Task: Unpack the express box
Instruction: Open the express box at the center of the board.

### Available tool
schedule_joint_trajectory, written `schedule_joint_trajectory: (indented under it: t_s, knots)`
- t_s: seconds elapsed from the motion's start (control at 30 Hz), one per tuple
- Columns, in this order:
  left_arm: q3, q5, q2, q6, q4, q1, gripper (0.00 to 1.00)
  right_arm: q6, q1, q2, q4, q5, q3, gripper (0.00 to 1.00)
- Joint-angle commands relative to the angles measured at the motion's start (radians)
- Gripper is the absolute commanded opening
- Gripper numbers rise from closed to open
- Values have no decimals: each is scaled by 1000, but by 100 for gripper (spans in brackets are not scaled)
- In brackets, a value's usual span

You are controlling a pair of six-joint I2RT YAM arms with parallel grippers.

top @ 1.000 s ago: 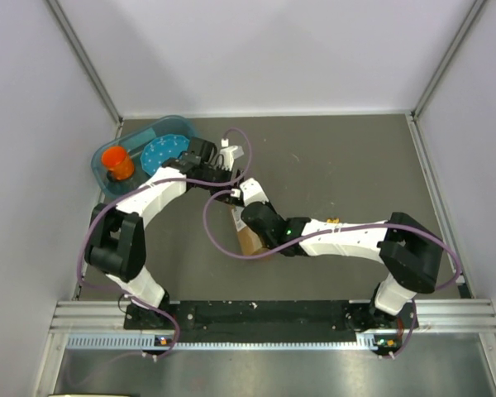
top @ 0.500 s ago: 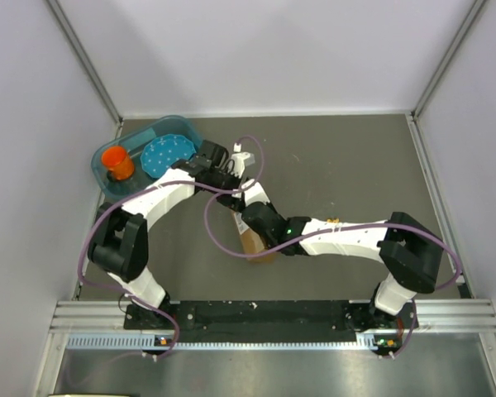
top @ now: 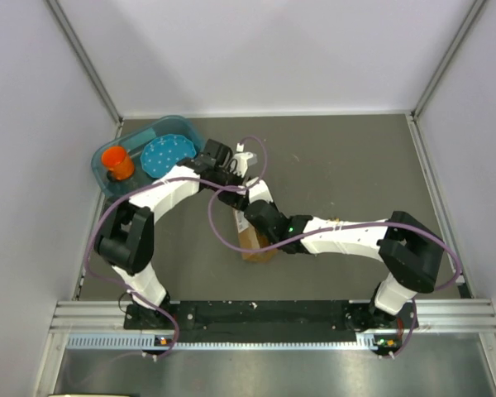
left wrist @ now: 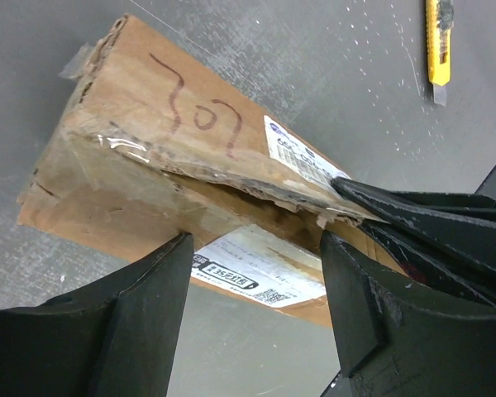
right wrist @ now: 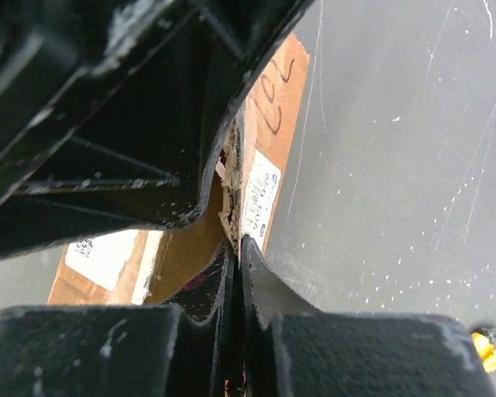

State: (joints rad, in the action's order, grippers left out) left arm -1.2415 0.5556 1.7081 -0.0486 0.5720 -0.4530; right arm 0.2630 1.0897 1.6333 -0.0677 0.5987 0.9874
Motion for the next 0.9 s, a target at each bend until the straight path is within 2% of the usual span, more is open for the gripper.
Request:
schedule_joint_trajectory:
  t_s: [0.0,0.5,0.87]
  knots:
    - [-30,-31,96,24,-47,-6,69,51,1,-62,114,-53,8,0]
    - [-4,-195,145,-82,-40,-16,69,163,-80,-138,111,-57,-150,0]
    - [-22,-252,154,-126,6,-55,69,287,-151,-187,68,-28,-279,0]
